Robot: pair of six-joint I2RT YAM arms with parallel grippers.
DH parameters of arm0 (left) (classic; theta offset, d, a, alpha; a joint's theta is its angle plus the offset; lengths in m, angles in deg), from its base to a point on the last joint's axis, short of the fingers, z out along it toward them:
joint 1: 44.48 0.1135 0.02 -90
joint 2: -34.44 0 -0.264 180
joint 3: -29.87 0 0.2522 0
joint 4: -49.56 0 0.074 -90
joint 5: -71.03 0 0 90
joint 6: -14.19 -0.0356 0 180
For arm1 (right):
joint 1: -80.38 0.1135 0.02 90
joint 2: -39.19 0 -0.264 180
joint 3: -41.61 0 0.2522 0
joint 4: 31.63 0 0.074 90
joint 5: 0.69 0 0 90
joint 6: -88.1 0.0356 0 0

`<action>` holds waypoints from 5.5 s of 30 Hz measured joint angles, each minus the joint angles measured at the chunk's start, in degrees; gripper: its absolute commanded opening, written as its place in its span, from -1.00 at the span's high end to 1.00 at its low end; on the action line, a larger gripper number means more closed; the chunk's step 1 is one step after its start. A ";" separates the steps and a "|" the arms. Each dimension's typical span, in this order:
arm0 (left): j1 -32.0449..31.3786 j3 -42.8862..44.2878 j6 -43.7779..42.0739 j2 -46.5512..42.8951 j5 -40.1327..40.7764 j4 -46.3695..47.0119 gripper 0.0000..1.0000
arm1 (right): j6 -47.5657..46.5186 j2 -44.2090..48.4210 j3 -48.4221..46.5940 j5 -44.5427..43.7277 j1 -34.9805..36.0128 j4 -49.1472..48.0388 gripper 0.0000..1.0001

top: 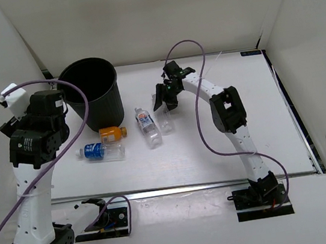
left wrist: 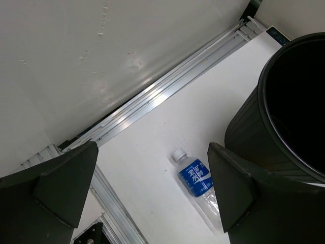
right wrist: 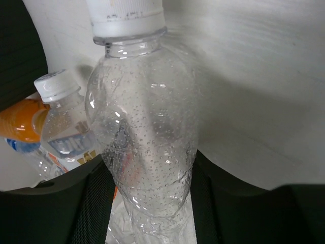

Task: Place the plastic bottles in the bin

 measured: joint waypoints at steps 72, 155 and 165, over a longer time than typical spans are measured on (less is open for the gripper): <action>3.39 -10.08 6.12 -15.85 -14.73 -0.20 -1.00 | 0.90 11.72 11.10 -24.79 14.58 -4.59 -1.00; 9.03 -14.71 0.04 -18.78 -20.44 0.02 -1.00 | 0.52 23.89 -12.55 -22.71 14.75 -15.23 0.40; 9.03 -15.78 -1.49 -18.88 -21.24 -0.02 -1.00 | 2.58 12.94 -20.24 -15.72 15.65 -46.45 0.38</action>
